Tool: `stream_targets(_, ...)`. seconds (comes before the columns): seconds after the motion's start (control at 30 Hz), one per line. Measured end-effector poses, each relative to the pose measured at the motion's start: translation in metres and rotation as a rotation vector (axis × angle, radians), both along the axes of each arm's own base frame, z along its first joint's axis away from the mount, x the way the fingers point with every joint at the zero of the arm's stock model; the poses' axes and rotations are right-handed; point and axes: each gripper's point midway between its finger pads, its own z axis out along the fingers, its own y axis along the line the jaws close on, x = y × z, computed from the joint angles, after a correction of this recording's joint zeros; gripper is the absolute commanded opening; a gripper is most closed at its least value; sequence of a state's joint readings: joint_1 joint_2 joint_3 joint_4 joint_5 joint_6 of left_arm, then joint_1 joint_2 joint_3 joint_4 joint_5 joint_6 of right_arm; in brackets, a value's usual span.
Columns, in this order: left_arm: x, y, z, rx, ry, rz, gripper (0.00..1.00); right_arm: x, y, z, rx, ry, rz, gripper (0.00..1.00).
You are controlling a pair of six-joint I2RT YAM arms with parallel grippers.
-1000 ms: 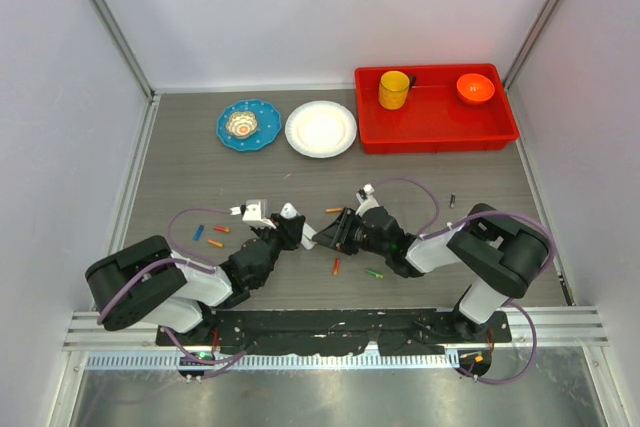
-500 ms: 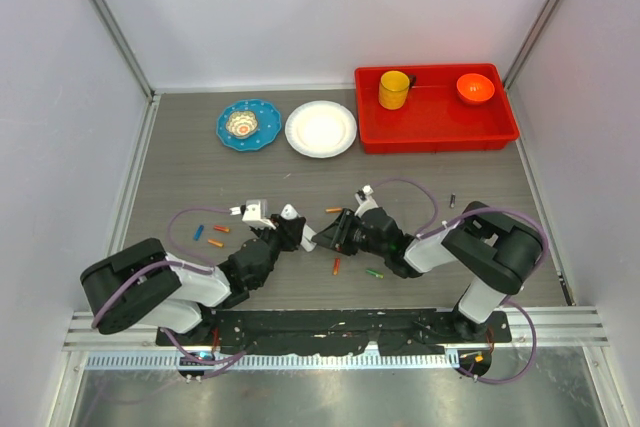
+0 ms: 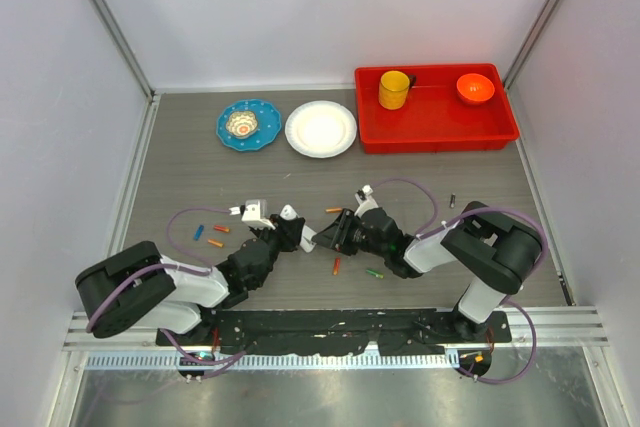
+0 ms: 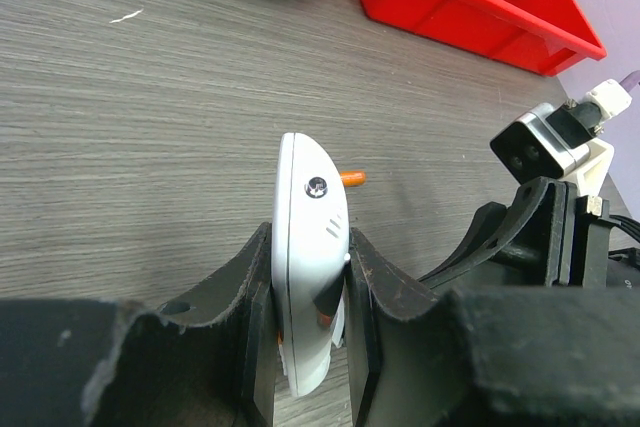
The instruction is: Load the batteries into the remote control
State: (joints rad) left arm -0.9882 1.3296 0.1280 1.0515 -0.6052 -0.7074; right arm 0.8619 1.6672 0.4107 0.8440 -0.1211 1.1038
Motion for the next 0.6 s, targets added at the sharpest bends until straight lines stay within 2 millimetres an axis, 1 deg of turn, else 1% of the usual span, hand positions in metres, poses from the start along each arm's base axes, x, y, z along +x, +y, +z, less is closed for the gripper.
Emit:
stream_targets(0.2, -0.0004, 0.0005, -0.0001, 0.001, 0.003, 0.000, 0.00, 0.0001, -0.0002, -0.0003, -0.004, -0.005, 0.002, 0.38)
stream_targets(0.3, -0.0006, 0.0005, -0.0005, -0.005, 0.008, 0.002, 0.00, 0.0000, -0.0003, -0.0005, -0.005, -0.005, 0.003, 0.43)
stream_targets(0.4, -0.0006, 0.0006, -0.0006, -0.010, 0.011, 0.005, 0.00, -0.0003, -0.0004, -0.0009, -0.006, -0.003, 0.004, 0.52)
stream_targets(0.6, -0.0005, 0.0007, -0.0009, -0.014, 0.015, 0.007, 0.00, -0.0005, -0.0005, -0.0012, -0.007, -0.002, 0.004, 0.58)
